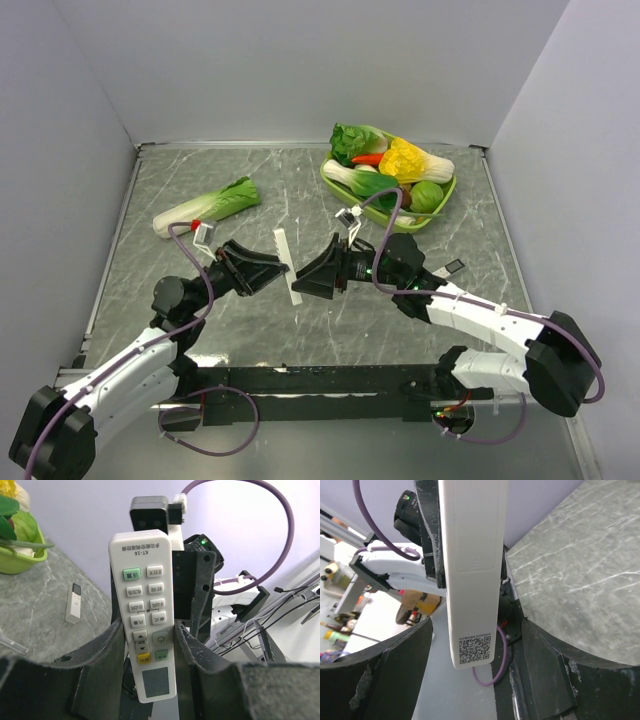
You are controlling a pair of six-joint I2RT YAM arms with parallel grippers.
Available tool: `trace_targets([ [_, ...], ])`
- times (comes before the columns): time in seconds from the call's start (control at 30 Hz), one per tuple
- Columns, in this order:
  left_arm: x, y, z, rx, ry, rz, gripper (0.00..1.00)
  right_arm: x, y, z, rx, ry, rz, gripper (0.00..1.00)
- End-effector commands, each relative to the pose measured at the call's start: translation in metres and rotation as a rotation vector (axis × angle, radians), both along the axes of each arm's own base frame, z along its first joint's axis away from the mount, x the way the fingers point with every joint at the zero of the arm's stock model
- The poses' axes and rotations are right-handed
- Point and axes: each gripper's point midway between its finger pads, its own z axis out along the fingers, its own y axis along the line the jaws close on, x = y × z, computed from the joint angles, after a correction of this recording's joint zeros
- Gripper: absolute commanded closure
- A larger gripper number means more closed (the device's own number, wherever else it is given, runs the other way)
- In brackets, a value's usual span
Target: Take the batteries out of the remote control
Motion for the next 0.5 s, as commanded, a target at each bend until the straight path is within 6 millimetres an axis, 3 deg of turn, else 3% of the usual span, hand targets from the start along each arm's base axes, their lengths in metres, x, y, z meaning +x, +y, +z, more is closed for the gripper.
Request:
trace_targets([
  [0.0, -0.014, 0.005, 0.026, -0.074, -0.1, -0.016, 0.99, -0.012, 0.008, 0.03, 0.108, -0.044, 0.086, 0.22],
  [0.13, -0.012, 0.005, 0.023, -0.072, -0.099, -0.002, 0.99, -0.018, 0.011, 0.029, 0.144, -0.027, 0.121, 0.35],
  [0.3, -0.008, 0.003, 0.016, -0.055, -0.08, 0.006, 0.96, -0.015, 0.011, 0.026, 0.14, -0.038, 0.102, 0.78],
  [0.33, -0.007, 0.002, 0.015, -0.049, -0.073, 0.006, 0.91, -0.014, 0.011, 0.026, 0.14, -0.043, 0.097, 0.84],
  [0.37, -0.005, 0.002, 0.013, -0.043, -0.066, 0.009, 0.69, -0.015, 0.011, 0.026, 0.136, -0.05, 0.097, 1.0],
  [0.43, 0.001, 0.001, 0.007, -0.02, -0.031, 0.031, 0.5, -0.012, 0.011, 0.02, 0.099, -0.046, 0.078, 1.0],
  [0.47, 0.007, 0.002, 0.006, -0.018, -0.011, 0.057, 0.36, -0.01, 0.011, 0.02, 0.086, -0.053, 0.069, 1.0],
])
